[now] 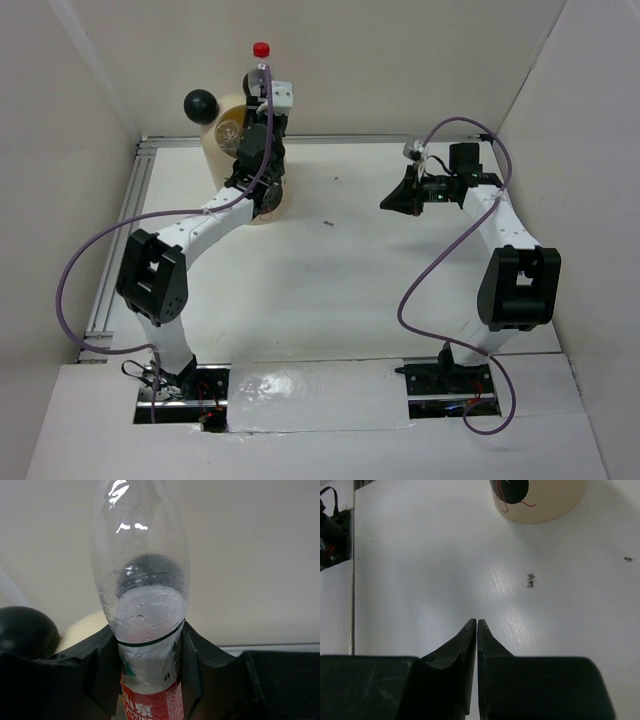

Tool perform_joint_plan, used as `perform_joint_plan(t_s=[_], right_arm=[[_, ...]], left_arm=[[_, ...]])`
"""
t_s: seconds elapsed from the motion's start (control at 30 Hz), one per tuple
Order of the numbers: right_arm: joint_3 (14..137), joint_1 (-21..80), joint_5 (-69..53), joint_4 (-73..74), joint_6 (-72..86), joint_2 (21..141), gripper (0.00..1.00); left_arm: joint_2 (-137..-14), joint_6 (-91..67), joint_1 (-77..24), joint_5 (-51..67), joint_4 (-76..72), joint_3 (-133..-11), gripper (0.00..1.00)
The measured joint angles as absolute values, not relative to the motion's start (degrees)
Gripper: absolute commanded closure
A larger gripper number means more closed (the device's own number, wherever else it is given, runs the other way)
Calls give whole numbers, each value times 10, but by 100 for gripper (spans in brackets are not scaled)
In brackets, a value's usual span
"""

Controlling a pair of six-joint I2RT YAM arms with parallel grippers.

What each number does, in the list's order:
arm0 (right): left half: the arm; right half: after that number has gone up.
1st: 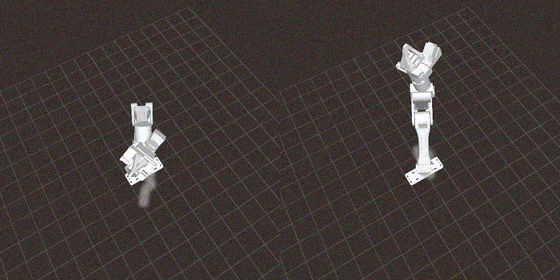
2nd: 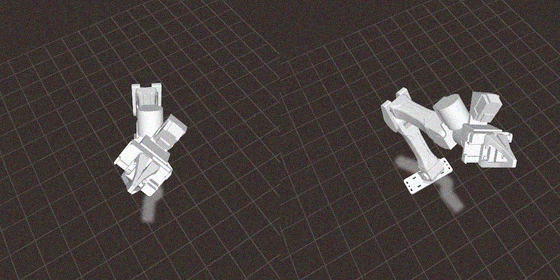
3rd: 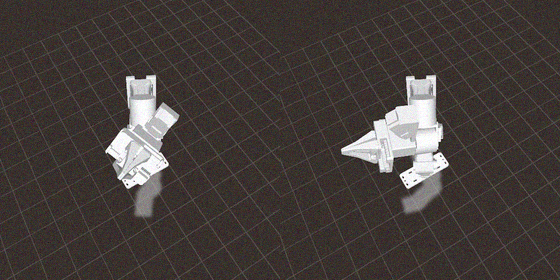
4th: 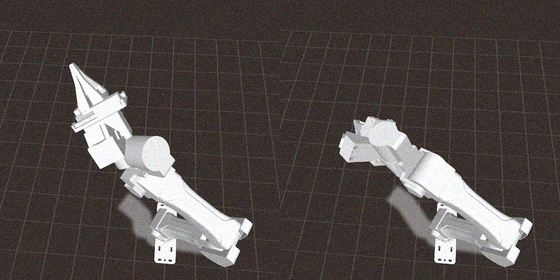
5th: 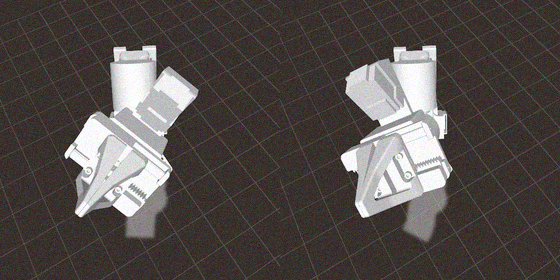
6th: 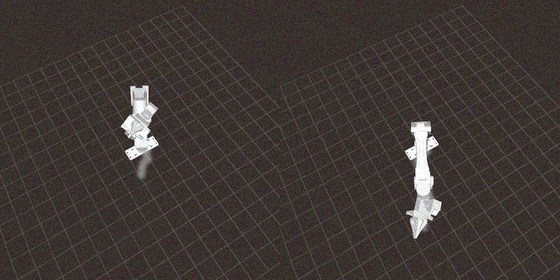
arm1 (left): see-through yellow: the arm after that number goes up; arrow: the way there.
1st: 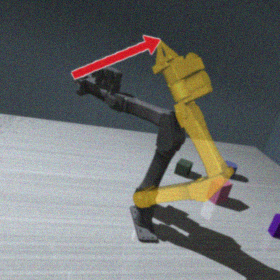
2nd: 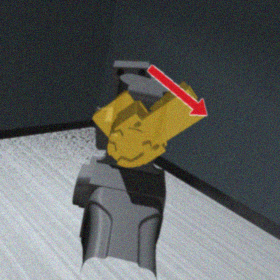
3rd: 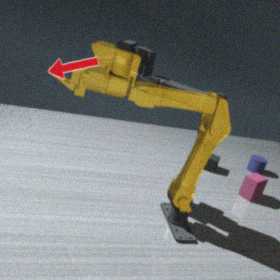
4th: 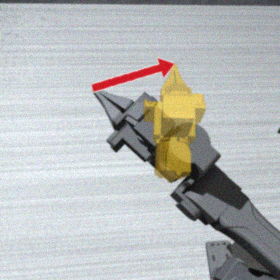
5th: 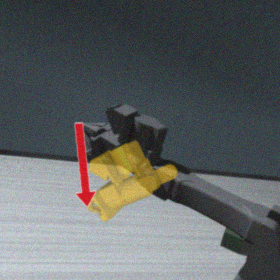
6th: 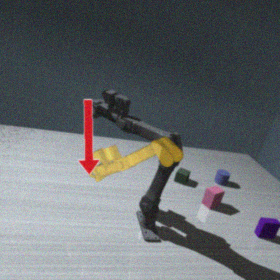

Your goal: Put the plastic bottles in the bin

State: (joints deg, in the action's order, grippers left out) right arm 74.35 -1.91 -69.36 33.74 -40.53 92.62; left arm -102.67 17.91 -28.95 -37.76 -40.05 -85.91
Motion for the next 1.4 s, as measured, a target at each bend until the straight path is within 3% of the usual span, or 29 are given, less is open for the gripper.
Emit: perform_joint_plan(t_s=[0.13, 0.17, 0.2, 0.33, 0.47, 0.7, 0.9, 0.97, 1.03, 1.1, 1.13, 1.17, 1.3, 1.4], right_arm=[[743, -22, -697, 342, -410, 926, 88], [743, -23, -698, 343, -411, 926, 88], [743, -24, -698, 344, -412, 926, 88], [743, -29, -701, 345, -413, 926, 88], [744, -30, -706, 347, -415, 926, 87], [744, -30, -710, 352, -415, 926, 87], [744, -30, -714, 356, -415, 926, 87], [744, -30, -714, 356, -415, 926, 87], [744, -30, -713, 357, -416, 926, 76], [744, -30, -713, 358, -416, 926, 55], [744, -29, -712, 359, -416, 926, 23], [744, -28, -710, 361, -415, 926, 0], [743, -23, -687, 355, -399, 926, 0], [742, -20, -640, 336, -340, 926, 0]], left_arm=[[-1038, 178, -291, -376, -408, -859, 72], [-1039, 178, -291, -376, -410, -859, 66], [-1039, 178, -291, -377, -412, -858, 53], [-1038, 179, -292, -382, -439, -840, 33], [-1030, 178, -298, -401, -451, -800, 28], [-1018, 171, -303, -432, -441, -722, 28], [-994, 162, -317, -448, -429, -710, 0], [-980, 161, -326, -452, -414, -715, 0], [-964, 160, -336, -458, -399, -723, 0], [-940, 156, -349, -467, -385, -728, 0], [-924, 149, -357, -472, -375, -729, 0], [-903, 145, -367, -477, -363, -729, 0], [-810, 90, -405, -469, -270, -731, 0], [-711, 3, -421, -374, -140, -728, 0]])
